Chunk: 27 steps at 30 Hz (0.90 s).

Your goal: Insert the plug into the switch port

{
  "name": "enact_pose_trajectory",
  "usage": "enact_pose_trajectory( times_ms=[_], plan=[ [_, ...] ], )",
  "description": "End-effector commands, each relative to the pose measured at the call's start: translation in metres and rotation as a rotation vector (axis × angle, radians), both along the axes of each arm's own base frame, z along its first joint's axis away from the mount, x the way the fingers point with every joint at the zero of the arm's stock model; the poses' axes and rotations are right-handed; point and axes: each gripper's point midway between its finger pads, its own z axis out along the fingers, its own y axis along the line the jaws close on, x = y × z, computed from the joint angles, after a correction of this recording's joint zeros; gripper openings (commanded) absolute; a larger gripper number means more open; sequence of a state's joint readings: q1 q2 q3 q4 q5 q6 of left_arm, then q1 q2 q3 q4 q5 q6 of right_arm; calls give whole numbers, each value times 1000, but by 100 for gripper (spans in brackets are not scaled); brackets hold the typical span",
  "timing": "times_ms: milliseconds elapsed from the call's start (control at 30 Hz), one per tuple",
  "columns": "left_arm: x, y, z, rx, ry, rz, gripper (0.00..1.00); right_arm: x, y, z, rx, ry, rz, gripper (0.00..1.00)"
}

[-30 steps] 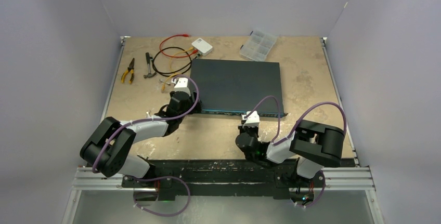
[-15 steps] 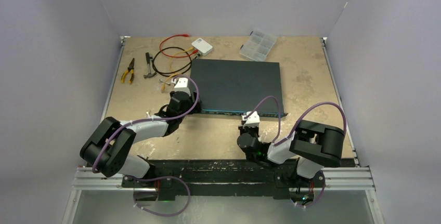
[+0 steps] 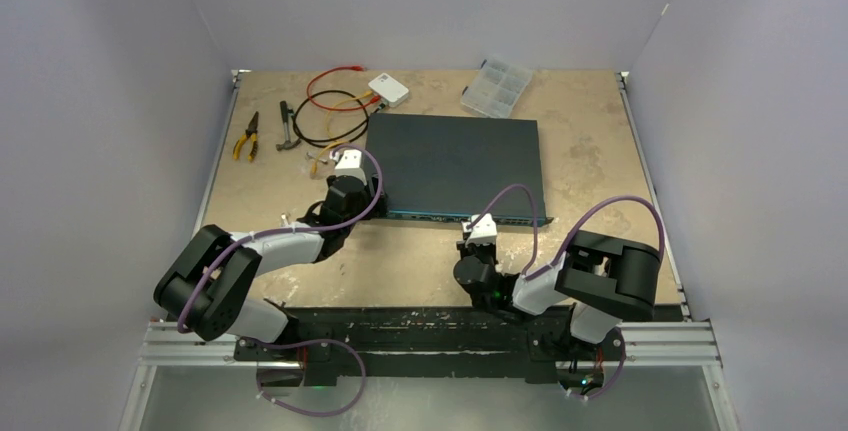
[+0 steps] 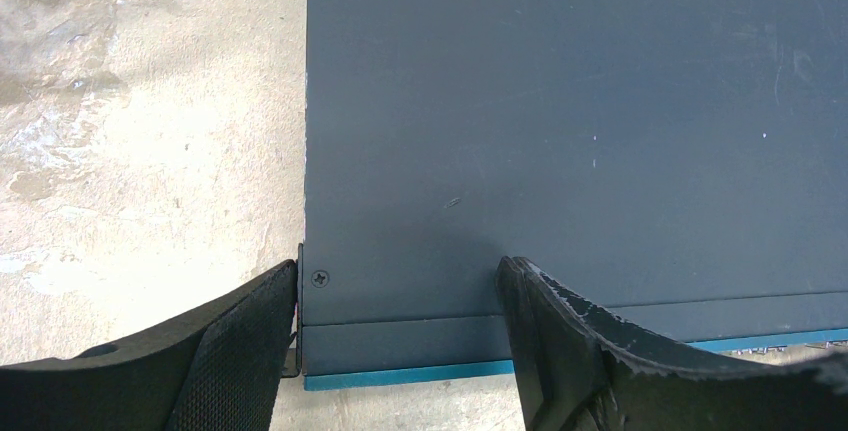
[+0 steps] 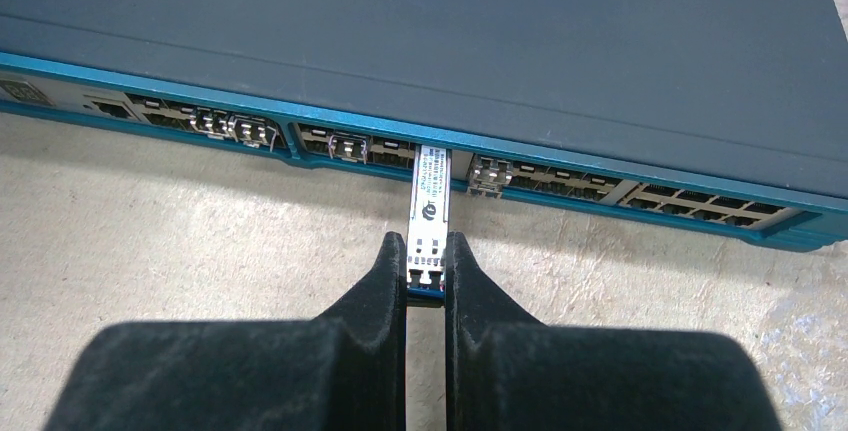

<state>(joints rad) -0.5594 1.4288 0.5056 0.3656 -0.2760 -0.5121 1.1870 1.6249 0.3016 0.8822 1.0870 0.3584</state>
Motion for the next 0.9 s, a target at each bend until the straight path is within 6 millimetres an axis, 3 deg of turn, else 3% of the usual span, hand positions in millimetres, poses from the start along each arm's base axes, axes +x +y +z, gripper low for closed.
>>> enact_pose_trajectory(
  times_ms=[0, 367, 867],
  plan=[
    [-52, -6, -50, 22, 232, -93, 71, 3, 16, 10, 73, -10, 15, 0],
    [-52, -6, -50, 21, 229, -92, 71, 0, 14, 15, 88, -17, 22, 0],
    [-52, -6, -51, 22, 231, -89, 71, -8, 13, 5, 70, 14, 10, 0]
  ],
)
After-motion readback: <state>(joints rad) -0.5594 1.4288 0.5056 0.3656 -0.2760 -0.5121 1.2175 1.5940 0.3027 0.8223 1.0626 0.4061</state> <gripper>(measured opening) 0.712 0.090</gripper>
